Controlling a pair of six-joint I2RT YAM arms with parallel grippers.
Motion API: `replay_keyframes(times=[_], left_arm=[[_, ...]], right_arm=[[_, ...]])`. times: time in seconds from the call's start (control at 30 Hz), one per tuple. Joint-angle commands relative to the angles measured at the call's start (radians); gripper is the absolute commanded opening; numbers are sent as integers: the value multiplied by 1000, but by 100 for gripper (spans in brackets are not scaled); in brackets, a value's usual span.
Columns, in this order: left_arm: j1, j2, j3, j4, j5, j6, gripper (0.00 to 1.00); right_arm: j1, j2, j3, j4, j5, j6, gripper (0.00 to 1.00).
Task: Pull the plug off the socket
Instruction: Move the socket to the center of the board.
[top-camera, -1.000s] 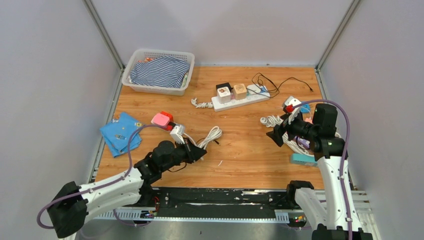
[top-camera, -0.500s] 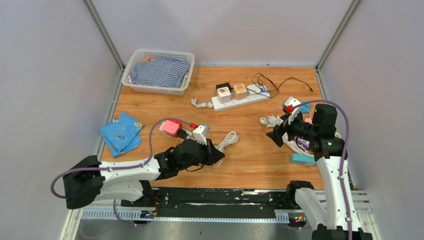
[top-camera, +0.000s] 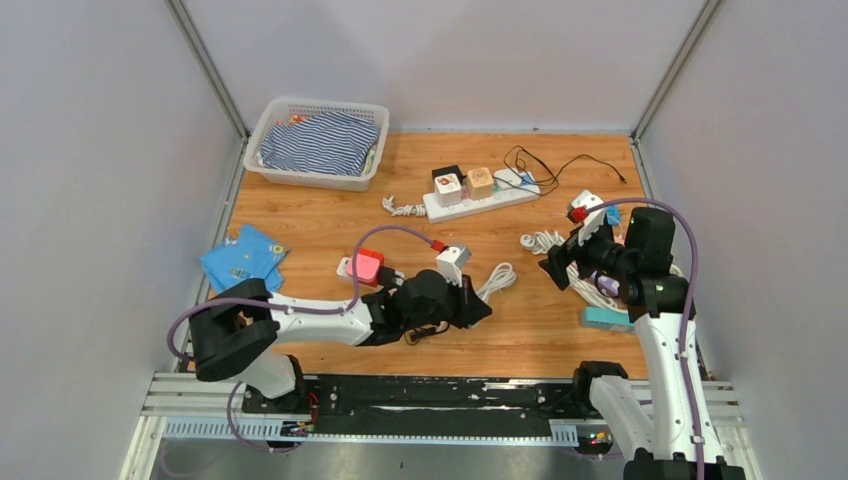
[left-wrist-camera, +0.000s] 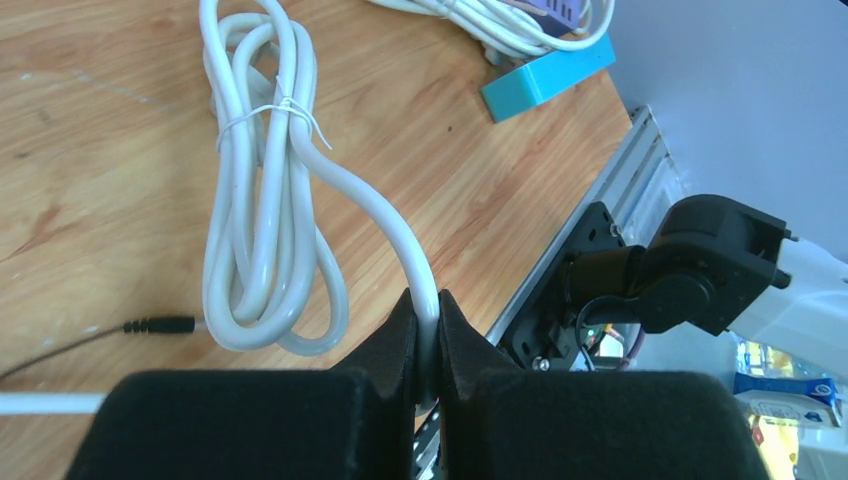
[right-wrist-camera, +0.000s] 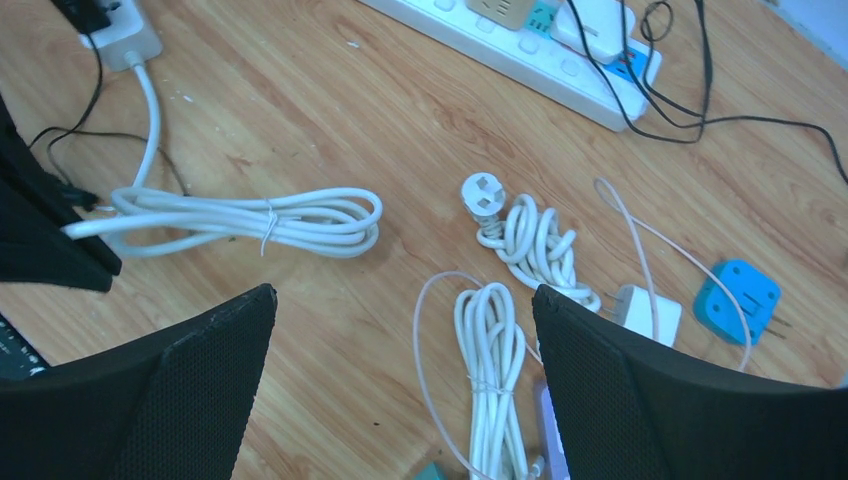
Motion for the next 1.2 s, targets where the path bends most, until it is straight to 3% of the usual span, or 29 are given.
replay_keyframes(times=[0.0,0.23,0.5,0.67,0.83,1.17], left_arm=[[-20,88,97,104,58,17,0],[-29,201,208,114,113,28,0],[-31,202,199,113,127,47,49],[-31,123,133,111,107,74,67],[-31,37,61,110,109,115,75],[-31,-158,-58,41,87,242,77]], right_arm=[[16,-14,-6,42,119,50,100],[11,-16,-8,69,203,82,100],[9,-16,-10,72,211,88,100],[9,-12,-12,72,203,86,100],[9,-9,-14,72,183,79,100],[9,-8,-20,68,133,63,100]])
